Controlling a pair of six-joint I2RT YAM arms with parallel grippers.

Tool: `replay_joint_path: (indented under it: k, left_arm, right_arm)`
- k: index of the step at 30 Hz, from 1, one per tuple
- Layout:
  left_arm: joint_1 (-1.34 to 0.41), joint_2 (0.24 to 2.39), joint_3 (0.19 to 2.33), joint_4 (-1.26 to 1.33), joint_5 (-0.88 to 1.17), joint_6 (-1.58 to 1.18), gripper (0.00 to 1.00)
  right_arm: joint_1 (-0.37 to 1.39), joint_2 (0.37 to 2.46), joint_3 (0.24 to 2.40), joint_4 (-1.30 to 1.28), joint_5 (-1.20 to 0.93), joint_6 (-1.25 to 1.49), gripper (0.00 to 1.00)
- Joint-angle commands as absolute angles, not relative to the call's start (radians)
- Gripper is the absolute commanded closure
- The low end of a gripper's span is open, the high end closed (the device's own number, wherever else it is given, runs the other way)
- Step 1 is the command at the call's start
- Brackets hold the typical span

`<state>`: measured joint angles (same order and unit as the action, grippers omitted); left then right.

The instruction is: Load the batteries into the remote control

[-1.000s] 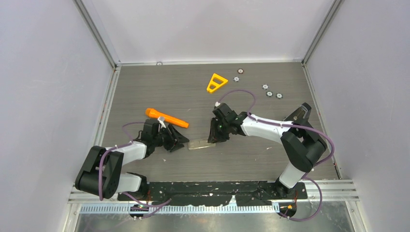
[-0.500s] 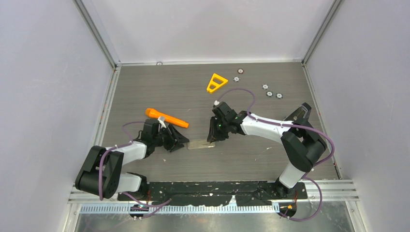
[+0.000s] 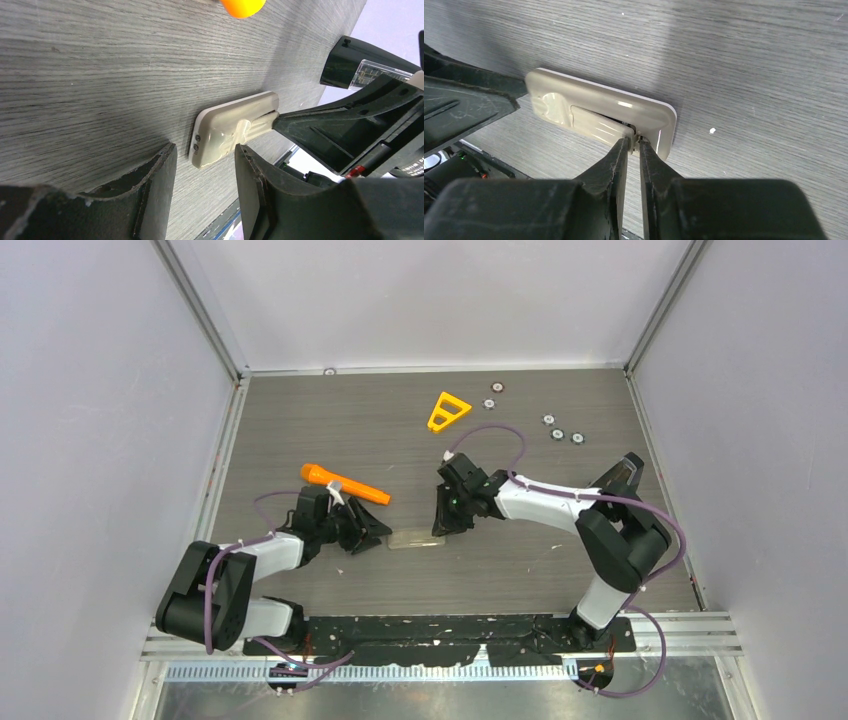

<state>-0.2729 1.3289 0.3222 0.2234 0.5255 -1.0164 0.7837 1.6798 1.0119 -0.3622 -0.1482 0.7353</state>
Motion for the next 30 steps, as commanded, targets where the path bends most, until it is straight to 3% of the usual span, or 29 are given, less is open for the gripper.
replay_joint_path:
  k: [1, 16, 30]
  left_arm:
    - [-0.279, 1.355, 0.308, 0.158, 0.486, -0.982, 0.51]
    - [-0.279, 1.357, 0.311, 0.158, 0.488, -0.978, 0.51]
    - [-0.279, 1.346, 0.311, 0.150, 0.481, -0.970, 0.51]
  right_arm:
    - [0.792, 1.697, 1.039, -0.359, -0.128, 0.726, 0.80]
    - [0.817, 1.732, 1.064, -0.405, -0.061, 0.686, 0.80]
    - [0.926, 1.804, 1.160, -0.544, 0.156, 0.618, 0.79]
